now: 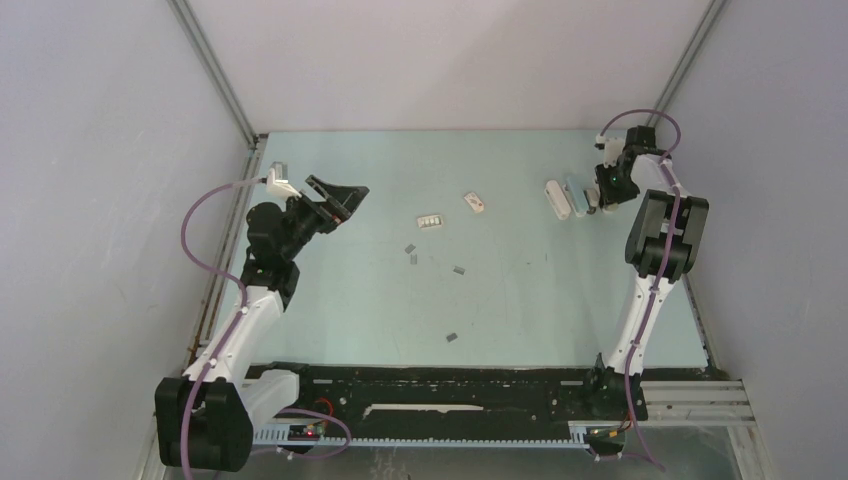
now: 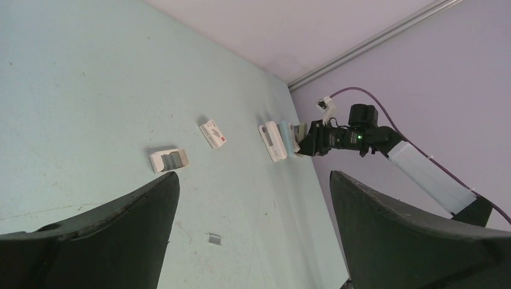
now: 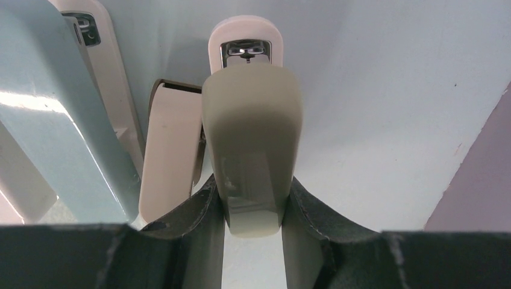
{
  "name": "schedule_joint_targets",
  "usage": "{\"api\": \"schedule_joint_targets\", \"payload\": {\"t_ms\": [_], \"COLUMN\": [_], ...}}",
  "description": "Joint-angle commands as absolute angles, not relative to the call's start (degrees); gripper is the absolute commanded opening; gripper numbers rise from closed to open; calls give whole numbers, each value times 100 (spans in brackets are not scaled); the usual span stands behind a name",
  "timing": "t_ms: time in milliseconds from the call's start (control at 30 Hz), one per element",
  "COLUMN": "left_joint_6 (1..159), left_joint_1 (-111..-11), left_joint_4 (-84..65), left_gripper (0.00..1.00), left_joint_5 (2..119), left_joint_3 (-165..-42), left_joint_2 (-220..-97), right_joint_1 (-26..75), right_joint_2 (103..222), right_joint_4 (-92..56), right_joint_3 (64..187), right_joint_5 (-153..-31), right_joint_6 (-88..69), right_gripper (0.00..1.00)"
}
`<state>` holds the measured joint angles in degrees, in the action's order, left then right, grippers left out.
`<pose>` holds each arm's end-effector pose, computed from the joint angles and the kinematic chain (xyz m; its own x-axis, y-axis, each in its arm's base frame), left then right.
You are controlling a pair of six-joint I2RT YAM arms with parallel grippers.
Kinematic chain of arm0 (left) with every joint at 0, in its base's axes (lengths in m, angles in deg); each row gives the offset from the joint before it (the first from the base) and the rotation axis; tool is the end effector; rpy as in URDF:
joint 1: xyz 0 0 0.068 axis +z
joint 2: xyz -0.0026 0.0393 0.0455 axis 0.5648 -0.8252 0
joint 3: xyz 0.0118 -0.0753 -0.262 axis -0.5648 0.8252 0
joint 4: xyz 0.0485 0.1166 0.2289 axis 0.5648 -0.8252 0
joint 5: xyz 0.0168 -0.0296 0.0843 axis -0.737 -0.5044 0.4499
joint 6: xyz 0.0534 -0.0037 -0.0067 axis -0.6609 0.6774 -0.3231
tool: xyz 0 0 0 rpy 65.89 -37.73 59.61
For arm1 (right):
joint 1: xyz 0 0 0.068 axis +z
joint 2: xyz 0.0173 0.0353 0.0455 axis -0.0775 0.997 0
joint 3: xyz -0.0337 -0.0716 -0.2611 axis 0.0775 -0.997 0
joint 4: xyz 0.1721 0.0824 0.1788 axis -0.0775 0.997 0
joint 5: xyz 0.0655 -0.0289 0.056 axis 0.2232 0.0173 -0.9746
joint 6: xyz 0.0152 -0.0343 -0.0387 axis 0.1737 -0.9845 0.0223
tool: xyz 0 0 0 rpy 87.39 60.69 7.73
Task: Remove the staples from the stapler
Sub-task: Place the stapler at the center of the board.
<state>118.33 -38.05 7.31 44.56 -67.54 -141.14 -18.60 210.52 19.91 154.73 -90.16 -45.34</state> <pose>0.2356 -0.0297 0.2955 -0.3902 -0.6715 -0.6299 0.2623 0.5747 -0.7752 0.4704 -0.1149 0.1746 -0.8503 -0.2819 -0.4445 -0.2439 0.9594 -0.1419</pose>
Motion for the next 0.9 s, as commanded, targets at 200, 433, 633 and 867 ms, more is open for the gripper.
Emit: {"api": "schedule_joint_targets", "payload": {"t_ms": [200,433,633,867], "left_joint_6": [12036,12067,11736,10799], "left_joint_1": [-3775,-3779,-3766,-3691], "left_joint_4": [1184,1277,853,-217], "left_gripper": [100,100,100,100], "left_joint_5": [4295,4265,4403,4962], "left_joint_3": [-6735,-6713,-6776,-7094], "left_joint_2": [-14148,-14133,-13908,-13359], "right_joint_1": [-1976,-2136,-2360,-2372], "right_joint_2": [20555,19835,18934,17702], "right_joint_4": [1981,1873,2063,2313], "right_joint_3": [15383,15107,14911,14216], "right_joint_5": [-9029,-9072,-9443,-11035], "right_joint_6": [-4264,-4290,-4509,-4629], "right_gripper": [55,66,71,74]}}
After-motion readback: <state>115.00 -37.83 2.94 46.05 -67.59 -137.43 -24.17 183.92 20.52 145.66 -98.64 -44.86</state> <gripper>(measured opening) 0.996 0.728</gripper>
